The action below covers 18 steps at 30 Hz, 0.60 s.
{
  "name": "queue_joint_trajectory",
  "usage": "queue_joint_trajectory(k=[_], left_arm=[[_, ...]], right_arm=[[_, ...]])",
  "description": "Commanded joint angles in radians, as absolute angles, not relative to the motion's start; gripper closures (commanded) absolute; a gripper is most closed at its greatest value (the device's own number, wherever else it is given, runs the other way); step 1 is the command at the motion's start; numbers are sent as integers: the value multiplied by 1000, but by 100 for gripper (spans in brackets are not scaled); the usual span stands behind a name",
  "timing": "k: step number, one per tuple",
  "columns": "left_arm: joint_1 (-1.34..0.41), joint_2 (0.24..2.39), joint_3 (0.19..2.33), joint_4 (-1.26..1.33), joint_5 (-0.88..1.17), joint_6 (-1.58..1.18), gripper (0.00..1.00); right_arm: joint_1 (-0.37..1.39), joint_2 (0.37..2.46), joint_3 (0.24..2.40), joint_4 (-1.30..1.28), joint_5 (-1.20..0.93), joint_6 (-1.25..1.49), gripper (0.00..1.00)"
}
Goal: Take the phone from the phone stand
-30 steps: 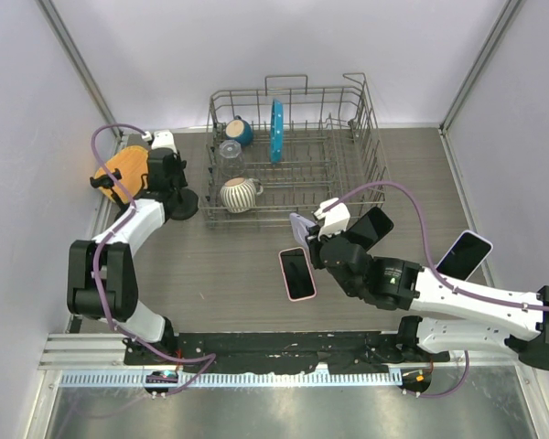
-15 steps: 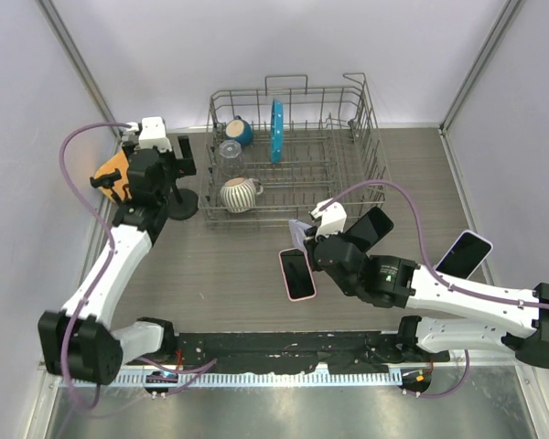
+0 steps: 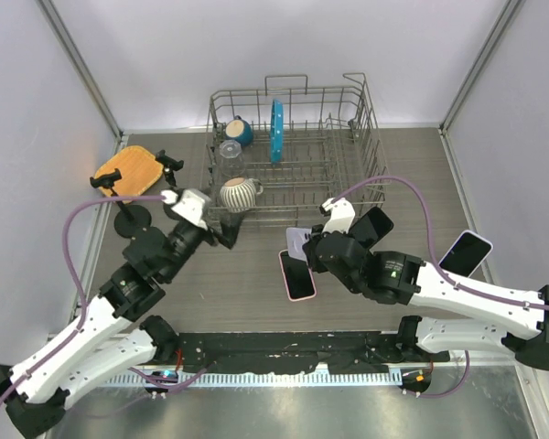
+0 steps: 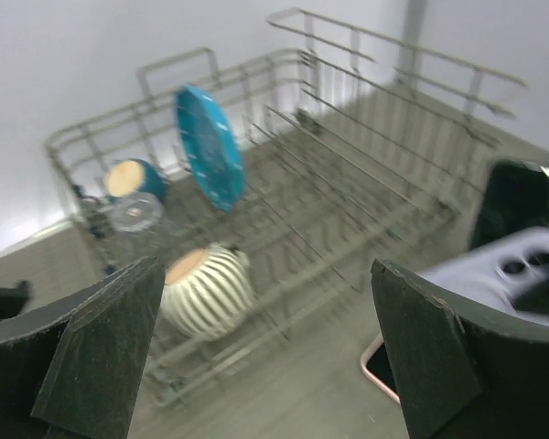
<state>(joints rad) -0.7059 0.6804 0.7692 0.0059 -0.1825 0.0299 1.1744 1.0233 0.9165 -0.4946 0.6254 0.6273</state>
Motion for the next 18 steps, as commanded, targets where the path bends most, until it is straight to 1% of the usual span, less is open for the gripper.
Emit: queue_joint_trajectory(k=[1, 5, 6, 9, 12, 14, 18], left_arm=[[-885, 690, 690, -23, -232, 123, 0], [-1067, 782, 651, -5, -320, 240, 0], [-1138, 791, 637, 64, -371, 262, 0], [-1237, 825, 580, 205, -434, 359, 0], [-1313, 900, 555, 305, -474, 426, 0], [-1350, 945, 543, 366, -546, 465, 0], [-1423, 1090, 522, 597, -646, 538, 0]], right_arm=[[1141, 994, 991, -494, 606, 759, 99], [1118, 989, 1012, -531, 584, 805, 99], [1115, 988, 1014, -547, 583, 811, 99], [1109, 979, 1015, -555, 571, 827, 99], [1108, 968, 1012, -554, 555, 847, 99], [1106, 963, 1014, -552, 548, 864, 99], [1106, 943, 1005, -537, 525, 894, 99]])
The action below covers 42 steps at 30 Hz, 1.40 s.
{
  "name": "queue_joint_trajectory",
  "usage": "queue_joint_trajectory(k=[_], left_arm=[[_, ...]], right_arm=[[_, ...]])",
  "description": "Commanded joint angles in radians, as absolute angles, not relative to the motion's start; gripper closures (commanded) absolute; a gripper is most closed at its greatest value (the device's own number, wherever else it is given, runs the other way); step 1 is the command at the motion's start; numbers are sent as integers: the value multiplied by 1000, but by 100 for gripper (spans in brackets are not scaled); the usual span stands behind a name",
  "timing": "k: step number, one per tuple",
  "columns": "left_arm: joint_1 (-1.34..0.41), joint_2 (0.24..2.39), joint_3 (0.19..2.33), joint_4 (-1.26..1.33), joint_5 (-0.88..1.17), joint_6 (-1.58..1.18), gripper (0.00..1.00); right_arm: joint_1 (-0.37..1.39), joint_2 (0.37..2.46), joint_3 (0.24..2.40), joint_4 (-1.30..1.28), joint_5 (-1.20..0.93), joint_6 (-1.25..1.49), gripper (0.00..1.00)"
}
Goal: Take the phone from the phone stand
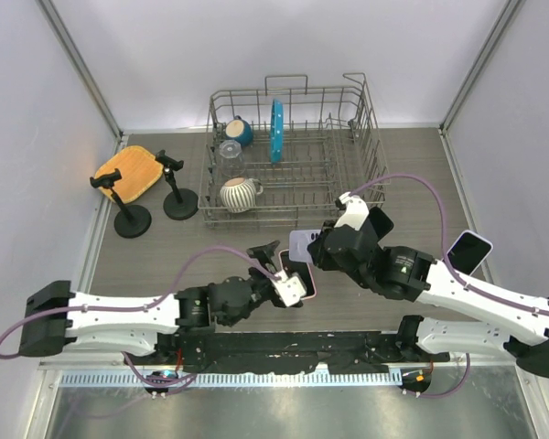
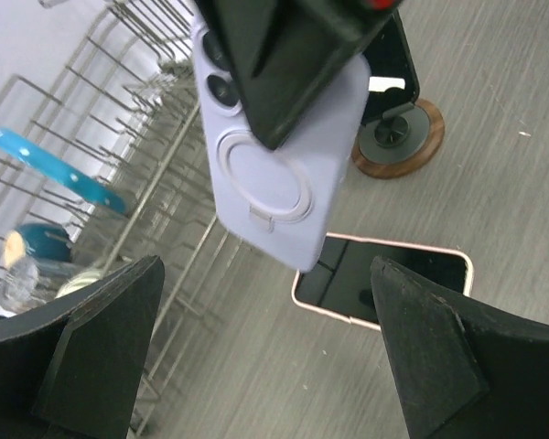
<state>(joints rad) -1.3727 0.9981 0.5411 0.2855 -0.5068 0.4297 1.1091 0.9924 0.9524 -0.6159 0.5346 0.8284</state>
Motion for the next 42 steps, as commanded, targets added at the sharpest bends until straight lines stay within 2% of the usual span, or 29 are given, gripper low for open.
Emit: queue_joint_trajectory(k=[1, 8, 12, 21, 30, 31, 33, 34, 37, 40, 42], left_arm=[[-1427, 1118, 519, 633, -672, 555, 0], [-1437, 1308, 523, 918, -739, 592, 2], [-1437, 1397, 546, 995, -778, 612, 5], [-1437, 1606, 587, 1376, -920, 751, 20], [-1451, 1614, 583, 1457, -945, 752, 53], [-1453, 1605, 580, 1459, -946, 752, 62], [-1457, 1600, 577, 1457, -956, 749, 74], [-1457, 1598, 575, 1459, -960, 747, 84], [-1463, 1598, 571, 1459, -972, 747, 99], [-1470, 1598, 560, 1457, -988, 729, 100], [-1473, 1595, 552, 1451, -1002, 701, 100]], right_arm=[[1106, 939, 1005, -532, 520, 899, 99], [1108, 904, 980, -509, 500, 943, 99], [1106, 890, 963, -492, 480, 963, 99], [1106, 877, 954, -488, 476, 989, 99], [1103, 861, 933, -486, 505, 1012, 99], [1103, 861, 933, -488, 506, 1015, 99], [1103, 859, 931, -486, 512, 1015, 99], [1103, 856, 931, -486, 517, 1025, 98], [1103, 842, 917, -479, 529, 1037, 88], [1103, 812, 897, -462, 537, 1042, 68], [1101, 795, 891, -451, 554, 1032, 62]])
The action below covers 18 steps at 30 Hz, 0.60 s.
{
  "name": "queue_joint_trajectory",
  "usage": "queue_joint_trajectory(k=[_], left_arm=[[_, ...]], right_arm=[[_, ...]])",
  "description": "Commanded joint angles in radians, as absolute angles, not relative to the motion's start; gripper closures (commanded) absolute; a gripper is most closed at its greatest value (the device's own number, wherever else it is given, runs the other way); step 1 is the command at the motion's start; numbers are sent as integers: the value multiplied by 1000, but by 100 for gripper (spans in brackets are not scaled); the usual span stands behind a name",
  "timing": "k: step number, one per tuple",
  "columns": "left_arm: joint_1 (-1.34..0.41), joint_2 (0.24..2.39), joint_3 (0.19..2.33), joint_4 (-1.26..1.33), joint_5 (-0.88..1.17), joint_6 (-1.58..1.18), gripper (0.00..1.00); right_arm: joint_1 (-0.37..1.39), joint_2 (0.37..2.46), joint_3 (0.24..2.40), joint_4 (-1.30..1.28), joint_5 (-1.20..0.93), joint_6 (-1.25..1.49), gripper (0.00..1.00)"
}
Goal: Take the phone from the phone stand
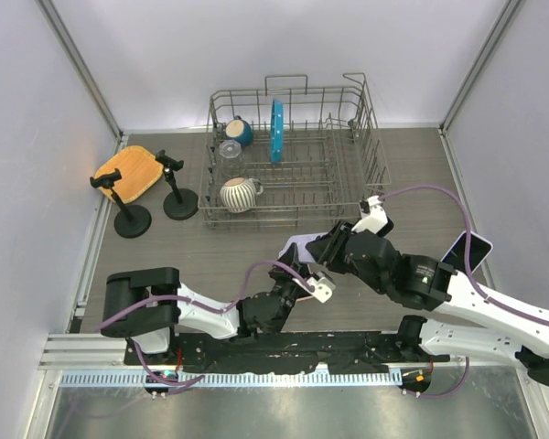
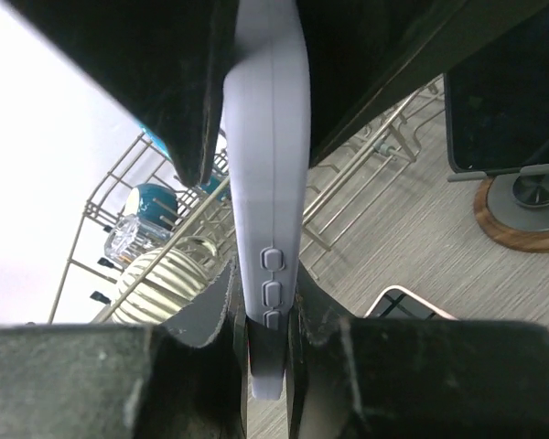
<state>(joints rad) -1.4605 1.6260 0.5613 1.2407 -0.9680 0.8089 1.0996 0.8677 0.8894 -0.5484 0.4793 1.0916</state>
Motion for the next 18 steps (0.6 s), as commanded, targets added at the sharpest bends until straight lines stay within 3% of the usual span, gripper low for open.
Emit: queue_joint_trajectory(k=[1, 4, 7, 13, 18], left_arm=[[-1474, 1591, 543, 1434, -1015, 686, 100], [-1474, 1554, 520, 1338, -1035, 597, 100], [-1473, 1482, 511, 1130, -1045, 442, 100], [-1402, 1263, 514, 555, -994, -60, 100], [-1246, 1083, 541, 163, -743, -424, 100]], right_arm=[[1103, 778, 891, -449, 560, 1025, 55], [1103, 750, 891, -449, 586, 993, 42], [1103, 729, 897, -456, 618, 962, 35], [1103, 696, 930, -540, 731, 920, 32], [1103, 652, 936, -592, 805, 902, 32]])
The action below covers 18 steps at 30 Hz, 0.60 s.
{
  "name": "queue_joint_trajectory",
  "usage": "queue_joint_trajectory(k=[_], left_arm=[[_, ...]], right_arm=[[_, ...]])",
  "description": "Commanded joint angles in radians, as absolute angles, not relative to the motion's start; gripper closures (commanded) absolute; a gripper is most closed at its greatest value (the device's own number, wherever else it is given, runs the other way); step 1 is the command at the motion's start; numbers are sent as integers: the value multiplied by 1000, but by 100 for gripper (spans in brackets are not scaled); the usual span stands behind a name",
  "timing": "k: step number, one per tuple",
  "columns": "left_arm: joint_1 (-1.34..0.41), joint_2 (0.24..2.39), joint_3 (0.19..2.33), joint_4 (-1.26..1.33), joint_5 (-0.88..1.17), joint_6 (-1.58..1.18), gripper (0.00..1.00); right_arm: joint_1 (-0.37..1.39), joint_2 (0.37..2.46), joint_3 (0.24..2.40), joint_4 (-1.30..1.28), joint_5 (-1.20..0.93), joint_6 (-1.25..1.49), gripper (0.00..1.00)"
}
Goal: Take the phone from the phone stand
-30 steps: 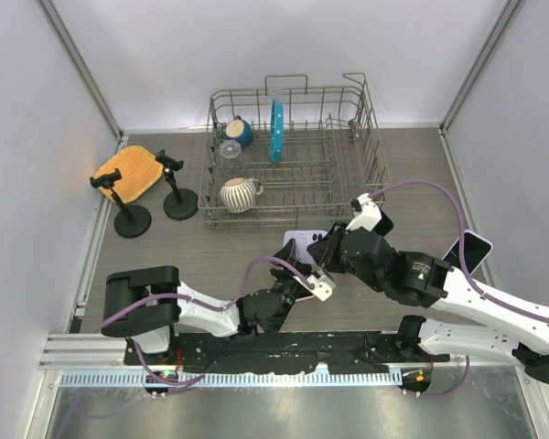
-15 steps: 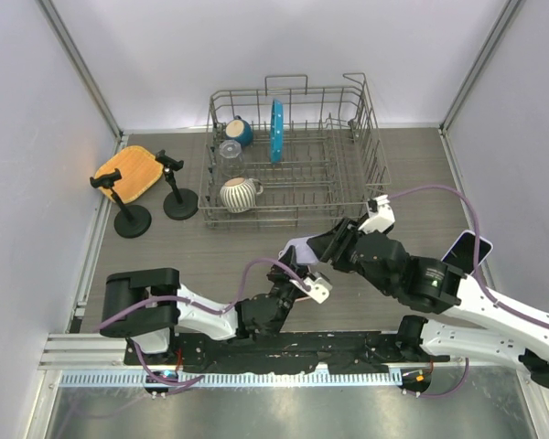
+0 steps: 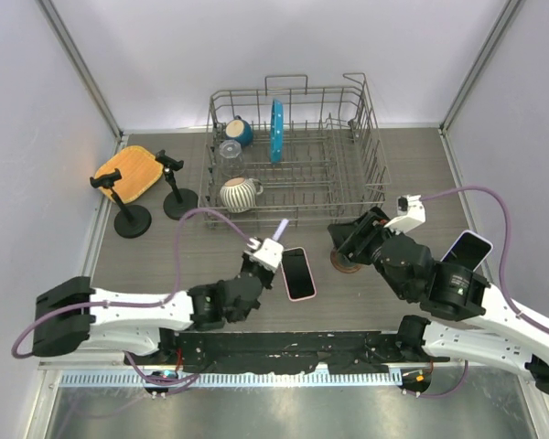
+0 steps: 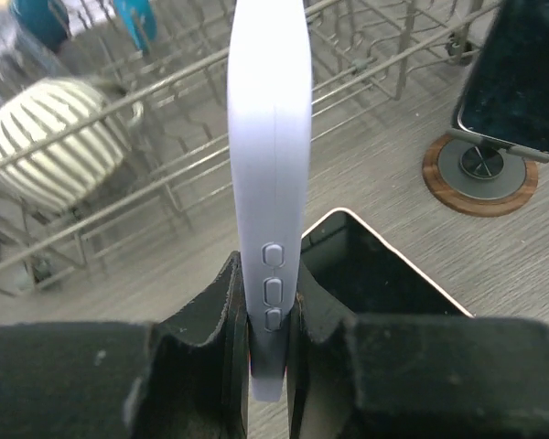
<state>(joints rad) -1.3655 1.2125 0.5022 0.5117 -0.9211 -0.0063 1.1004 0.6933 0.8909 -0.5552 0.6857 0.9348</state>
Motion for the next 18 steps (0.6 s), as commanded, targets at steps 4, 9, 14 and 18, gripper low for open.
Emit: queue_joint_trajectory(k=[4, 9, 14, 18], left_arm=[[-1114, 955, 523, -36, -519, -626, 100], [-954, 913, 474, -95, -182, -787, 100], [-865, 985, 431, -81, 30, -899, 100], [-841, 1044, 388, 29, 107, -994, 100]], right_arm=[[1103, 621, 928, -621, 860, 879, 29], [1103, 598, 922, -646, 907, 859, 25], [1103, 588, 911, -647, 908, 844, 24], [1103, 586, 899, -649, 907, 844, 24]])
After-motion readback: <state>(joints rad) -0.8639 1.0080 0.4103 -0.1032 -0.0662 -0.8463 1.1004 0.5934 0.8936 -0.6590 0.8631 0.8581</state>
